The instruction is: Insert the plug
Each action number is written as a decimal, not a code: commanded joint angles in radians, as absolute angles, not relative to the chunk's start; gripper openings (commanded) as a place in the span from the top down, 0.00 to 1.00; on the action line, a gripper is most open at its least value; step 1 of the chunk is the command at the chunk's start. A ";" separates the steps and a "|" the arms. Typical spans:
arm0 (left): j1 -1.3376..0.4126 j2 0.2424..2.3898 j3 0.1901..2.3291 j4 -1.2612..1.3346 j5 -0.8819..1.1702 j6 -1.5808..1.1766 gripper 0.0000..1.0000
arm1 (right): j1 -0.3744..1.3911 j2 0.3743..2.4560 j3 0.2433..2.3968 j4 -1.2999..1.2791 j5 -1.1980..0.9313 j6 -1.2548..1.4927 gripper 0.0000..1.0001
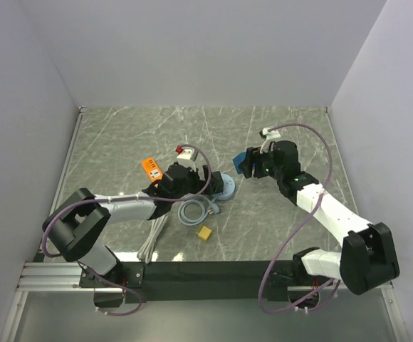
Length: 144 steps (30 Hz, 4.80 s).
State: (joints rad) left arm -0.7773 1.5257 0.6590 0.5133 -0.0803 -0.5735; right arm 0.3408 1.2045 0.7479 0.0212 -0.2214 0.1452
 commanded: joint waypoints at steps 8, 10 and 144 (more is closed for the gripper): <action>-0.719 1.618 0.749 0.612 0.006 -0.606 0.01 | 0.431 1.339 0.847 0.063 -0.166 0.178 1.00; -0.718 1.626 0.749 0.621 0.024 -0.612 0.01 | 0.455 1.357 0.854 0.046 -0.149 0.181 1.00; -0.693 1.548 0.675 0.612 0.129 0.115 0.23 | 0.509 1.284 0.779 -0.080 0.051 0.120 1.00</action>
State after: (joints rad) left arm -0.6991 1.5692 0.6827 0.5362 0.1566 0.1280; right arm 0.5465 1.2987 0.7216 -0.1177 -0.0013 0.0887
